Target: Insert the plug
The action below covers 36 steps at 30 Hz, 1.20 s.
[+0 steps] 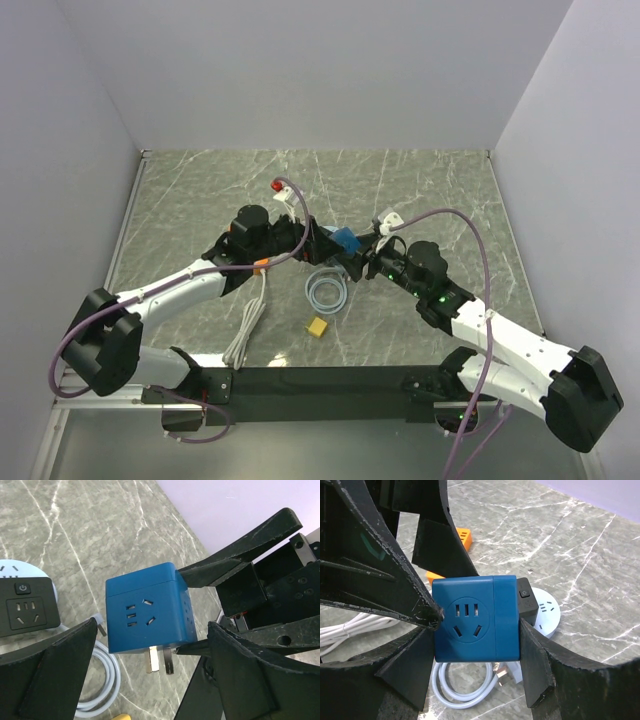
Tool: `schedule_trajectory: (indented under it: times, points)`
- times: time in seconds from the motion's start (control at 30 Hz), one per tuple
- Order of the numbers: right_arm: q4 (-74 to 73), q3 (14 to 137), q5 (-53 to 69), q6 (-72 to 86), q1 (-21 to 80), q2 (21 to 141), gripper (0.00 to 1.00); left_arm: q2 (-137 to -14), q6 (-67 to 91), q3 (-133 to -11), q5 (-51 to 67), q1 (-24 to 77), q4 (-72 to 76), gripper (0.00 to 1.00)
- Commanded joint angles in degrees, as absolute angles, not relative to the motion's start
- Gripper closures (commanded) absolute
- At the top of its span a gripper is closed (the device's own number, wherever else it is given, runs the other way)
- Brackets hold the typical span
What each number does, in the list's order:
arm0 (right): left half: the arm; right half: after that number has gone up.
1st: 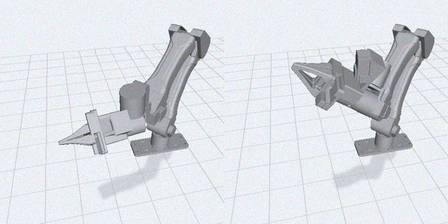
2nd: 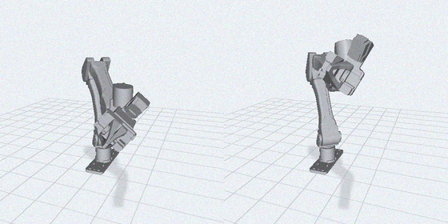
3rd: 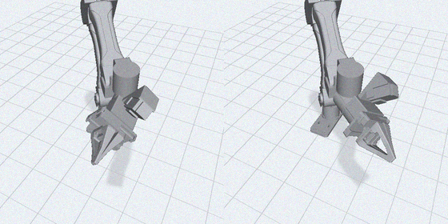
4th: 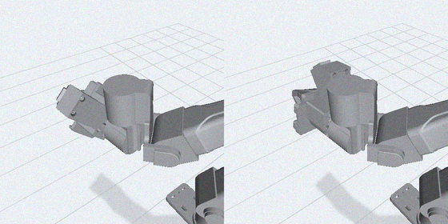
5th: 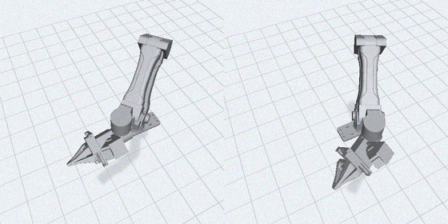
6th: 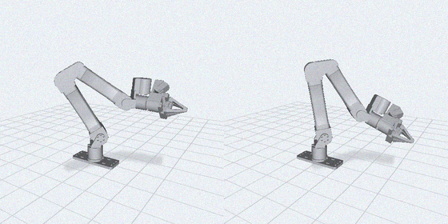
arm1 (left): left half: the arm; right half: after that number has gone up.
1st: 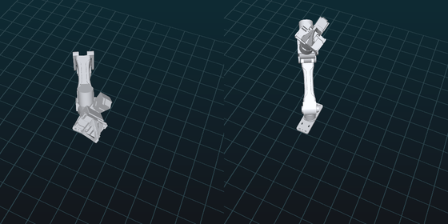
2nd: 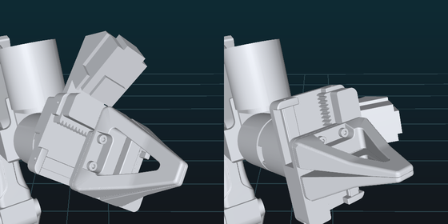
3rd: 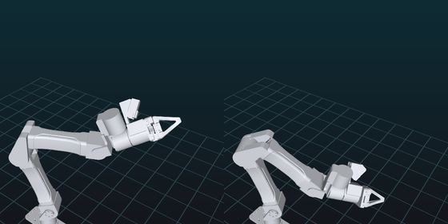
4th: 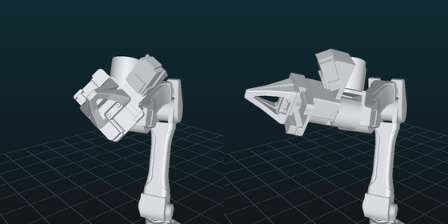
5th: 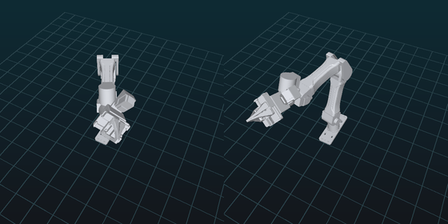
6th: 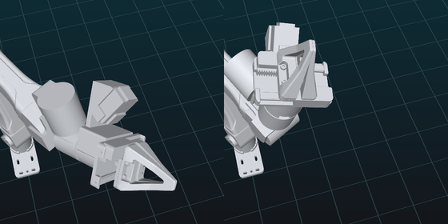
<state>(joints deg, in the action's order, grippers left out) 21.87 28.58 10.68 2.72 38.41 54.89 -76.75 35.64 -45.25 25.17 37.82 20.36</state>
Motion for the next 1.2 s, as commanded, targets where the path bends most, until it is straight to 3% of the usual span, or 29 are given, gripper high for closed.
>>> schedule_trajectory:
  times: [0.0,0.07,0.17,0.2,0.27,0.3,0.33,0.37,0.4,0.53,0.63,0.8,1.17]
  points:
    - [27.2,29.1,10.5,1.7,38.9,53.3,0.86,-75.9,36.3,-45.4,28.7,37.8,23.4,0.05]
    - [27.2,29.0,10.6,1.3,39.4,53.2,0.86,-77.0,36.8,-45.4,30.0,37.8,24.9,0.1]
    - [27.2,28.8,11.0,1.0,39.5,52.8,0.85,-78.2,37.6,-45.6,32.3,37.7,26.6,0.31]
    - [27.2,28.8,11.2,0.8,39.5,52.5,0.84,-78.6,38.1,-45.6,33.2,37.7,27.1,0.45]
    - [26.5,29.2,12.2,0.5,39.4,52.1,0.82,-79.3,38.4,-45.7,34.5,37.7,28.3,0.55]
    - [26.4,29.4,12.4,0.5,39.4,52.0,0.81,-79.5,38.8,-45.7,35.9,37.7,28.7,0.65]
    - [26.3,29.4,13.2,0.5,39.5,51.9,0.75,-79.7,38.8,-45.7,36.4,37.7,28.8,0.71]
    - [25.9,30.0,13.5,0.5,39.5,51.9,0.7,-79.7,39.1,-45.7,36.6,37.7,29.1,0.84]
    - [25.0,30.2,13.9,0.5,39.5,51.9,0.54,-79.7,39.0,-45.7,36.5,37.7,29.0,1.0]
    - [22.2,31.8,14.4,0.5,39.5,51.1,0.28,-79.3,38.9,-46.1,39.8,36.8,29.4,1.0]
    - [20.3,32.0,15.3,0.5,39.5,48.3,0.15,-79.2,41.0,-45.9,45.9,34.4,33.0,1.0]
    - [19.4,30.0,20.3,-1.5,39.5,40.1,0.07,-79.0,41.1,-46.6,52.3,31.9,33.4,1.0]
    - [17.9,27.7,31.2,-5.1,39.3,31.8,0.05,-72.9,58.9,-40.5,63.4,30.5,57.7,1.0]
